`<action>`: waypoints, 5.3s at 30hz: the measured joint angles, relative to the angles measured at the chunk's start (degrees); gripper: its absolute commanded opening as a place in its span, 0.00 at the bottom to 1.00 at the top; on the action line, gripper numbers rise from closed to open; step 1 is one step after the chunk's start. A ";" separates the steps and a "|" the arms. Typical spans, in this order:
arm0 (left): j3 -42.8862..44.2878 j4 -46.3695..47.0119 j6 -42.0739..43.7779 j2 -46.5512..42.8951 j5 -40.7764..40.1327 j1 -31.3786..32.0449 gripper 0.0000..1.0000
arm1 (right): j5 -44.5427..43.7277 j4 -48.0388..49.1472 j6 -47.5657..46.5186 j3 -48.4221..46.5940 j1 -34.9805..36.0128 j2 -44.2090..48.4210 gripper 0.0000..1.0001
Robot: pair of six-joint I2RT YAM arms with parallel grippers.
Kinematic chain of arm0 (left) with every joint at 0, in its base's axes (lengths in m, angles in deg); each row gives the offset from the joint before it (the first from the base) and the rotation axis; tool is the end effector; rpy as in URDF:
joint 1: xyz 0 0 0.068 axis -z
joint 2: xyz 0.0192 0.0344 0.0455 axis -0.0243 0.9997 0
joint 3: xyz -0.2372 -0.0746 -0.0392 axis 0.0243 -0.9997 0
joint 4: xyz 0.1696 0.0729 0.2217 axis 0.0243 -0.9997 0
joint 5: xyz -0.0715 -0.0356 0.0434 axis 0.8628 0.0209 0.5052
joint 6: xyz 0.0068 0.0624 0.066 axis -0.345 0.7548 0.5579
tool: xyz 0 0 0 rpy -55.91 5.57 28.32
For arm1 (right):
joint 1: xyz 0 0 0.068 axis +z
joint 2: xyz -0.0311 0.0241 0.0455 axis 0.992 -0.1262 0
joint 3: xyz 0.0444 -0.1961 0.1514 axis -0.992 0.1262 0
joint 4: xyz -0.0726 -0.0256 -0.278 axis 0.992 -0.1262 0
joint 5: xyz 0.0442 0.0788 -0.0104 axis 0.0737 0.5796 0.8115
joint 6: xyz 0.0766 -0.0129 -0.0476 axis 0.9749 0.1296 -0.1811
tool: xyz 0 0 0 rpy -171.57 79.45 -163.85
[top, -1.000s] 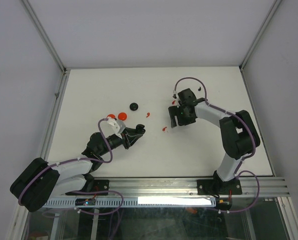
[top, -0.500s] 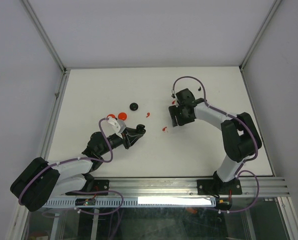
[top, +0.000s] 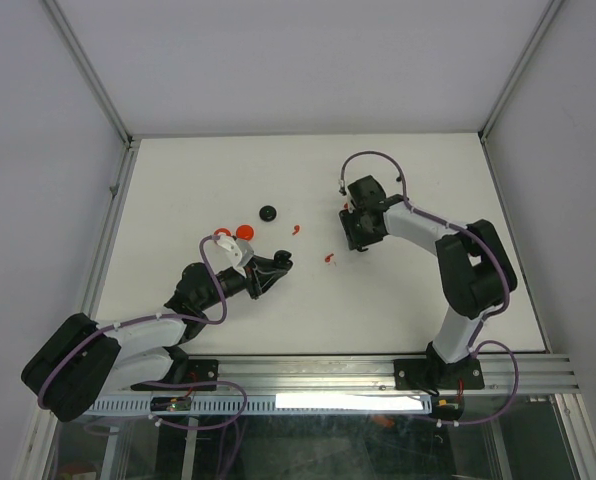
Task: Insert the wireless bluetooth earbuds into the charging case
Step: Pick up the earbud from the center of the board, then place the earbud in the charging case.
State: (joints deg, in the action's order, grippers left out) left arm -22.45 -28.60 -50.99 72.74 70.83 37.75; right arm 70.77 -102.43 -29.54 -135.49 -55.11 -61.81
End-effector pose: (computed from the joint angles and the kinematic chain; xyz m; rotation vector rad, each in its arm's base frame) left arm 0.1975 -0.1818 0.1304 0.7114 1.5442 -0.8697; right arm 0.3448 0.1786 0.0998 -0.5643 2.6446 0.1366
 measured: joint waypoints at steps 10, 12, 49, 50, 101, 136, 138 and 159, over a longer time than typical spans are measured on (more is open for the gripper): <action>0.37 -0.04 0.00 0.68 0.52 0.00 0.00 | -1.64 0.13 -0.35 -0.04 0.11 -2.25 0.35; 0.42 -0.04 0.00 0.79 0.52 0.00 0.00 | -1.79 0.11 -0.35 -0.04 0.13 -2.29 0.34; -4.04 21.70 0.39 -1.92 -0.20 0.02 0.00 | 8.81 16.48 17.64 7.34 7.50 28.94 0.16; -4.04 22.51 0.55 -1.92 -0.22 0.02 0.00 | 9.55 17.79 18.58 7.61 7.58 29.99 0.15; -0.63 31.50 7.78 2.71 -1.70 0.02 0.00 | 26.32 53.18 47.34 17.55 18.32 29.07 0.10; -0.70 31.32 6.75 2.56 -1.66 0.02 0.00 | 17.05 55.08 55.74 22.10 19.04 31.61 0.17; -0.70 31.32 6.71 2.56 -1.66 0.02 0.00 | 16.96 56.04 56.70 22.62 19.17 31.56 0.17; -0.70 31.34 6.71 2.56 -2.97 0.02 0.00 | 15.28 59.39 59.45 22.93 20.68 29.79 0.16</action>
State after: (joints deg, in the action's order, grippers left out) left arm -23.15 2.75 -44.28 75.30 67.85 37.77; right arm 86.05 -43.05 29.91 -112.56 -34.44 -32.02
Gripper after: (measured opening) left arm 0.254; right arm 0.202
